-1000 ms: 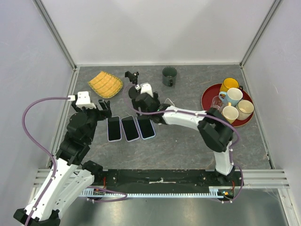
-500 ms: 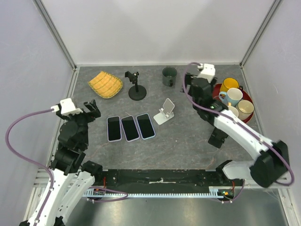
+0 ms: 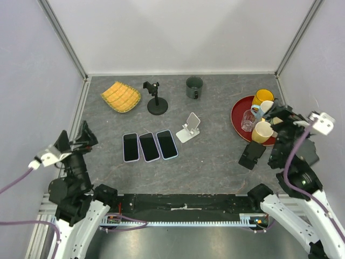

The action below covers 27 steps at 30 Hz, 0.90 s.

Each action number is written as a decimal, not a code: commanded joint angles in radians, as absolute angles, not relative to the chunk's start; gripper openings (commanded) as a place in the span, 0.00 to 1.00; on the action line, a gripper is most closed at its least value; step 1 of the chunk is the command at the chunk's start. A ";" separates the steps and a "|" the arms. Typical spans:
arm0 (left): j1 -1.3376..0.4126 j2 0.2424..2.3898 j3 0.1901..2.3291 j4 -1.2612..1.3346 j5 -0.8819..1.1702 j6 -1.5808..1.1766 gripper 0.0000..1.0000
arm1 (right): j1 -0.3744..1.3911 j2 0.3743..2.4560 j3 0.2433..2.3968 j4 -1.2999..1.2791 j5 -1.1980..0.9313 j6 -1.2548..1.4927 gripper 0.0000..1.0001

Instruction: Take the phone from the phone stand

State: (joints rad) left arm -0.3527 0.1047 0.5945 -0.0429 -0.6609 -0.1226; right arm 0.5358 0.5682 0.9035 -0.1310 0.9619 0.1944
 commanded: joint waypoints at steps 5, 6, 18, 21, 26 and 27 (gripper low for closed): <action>-0.345 -0.041 0.508 0.158 -0.658 -0.061 0.99 | 0.537 0.382 0.769 -0.045 1.097 0.020 0.98; -0.345 -0.035 0.505 0.158 -0.655 -0.061 1.00 | 0.537 0.374 0.753 -0.043 1.088 0.012 0.98; -0.311 0.043 0.457 0.198 -0.551 -0.032 1.00 | 0.538 0.273 0.600 0.050 1.051 -0.037 0.98; -0.284 0.058 0.454 0.199 -0.529 -0.047 1.00 | 0.538 0.236 0.566 0.089 1.043 -0.052 0.98; -0.261 0.069 0.454 0.199 -0.497 -0.071 1.00 | 0.537 0.212 0.545 0.101 1.023 -0.038 0.98; -0.258 0.069 0.454 0.198 -0.494 -0.072 1.00 | 0.537 0.213 0.545 0.101 1.020 -0.035 0.98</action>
